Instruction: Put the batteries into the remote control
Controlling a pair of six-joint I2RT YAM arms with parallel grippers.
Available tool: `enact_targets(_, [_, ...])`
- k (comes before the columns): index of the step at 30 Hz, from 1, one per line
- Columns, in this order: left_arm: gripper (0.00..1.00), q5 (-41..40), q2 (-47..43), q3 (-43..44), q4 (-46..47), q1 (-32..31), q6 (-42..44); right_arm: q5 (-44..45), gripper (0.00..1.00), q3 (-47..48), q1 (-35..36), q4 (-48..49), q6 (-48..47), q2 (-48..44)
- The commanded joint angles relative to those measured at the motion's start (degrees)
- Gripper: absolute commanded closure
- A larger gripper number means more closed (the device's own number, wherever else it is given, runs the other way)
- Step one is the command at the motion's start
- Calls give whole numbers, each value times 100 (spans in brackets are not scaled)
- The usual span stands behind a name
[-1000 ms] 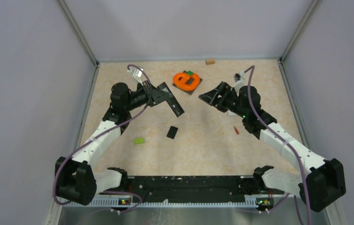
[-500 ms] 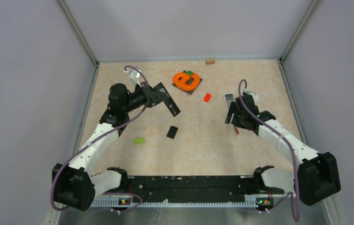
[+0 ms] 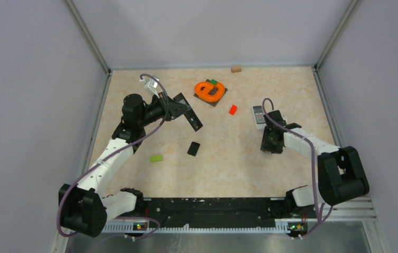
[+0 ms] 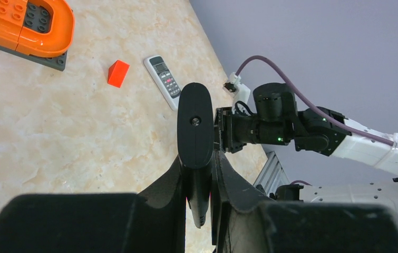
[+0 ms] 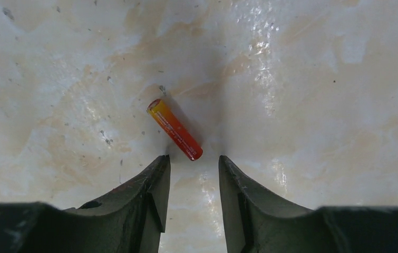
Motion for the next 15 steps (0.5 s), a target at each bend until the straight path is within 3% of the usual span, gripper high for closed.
enact_targets(1, [100, -36, -85, 217, 109, 26, 44, -106, 62, 351, -80, 109, -224, 311])
enact_targets(15, [100, -39, -63, 234, 99, 30, 69, -83, 71, 639, -106, 366, -586, 1020])
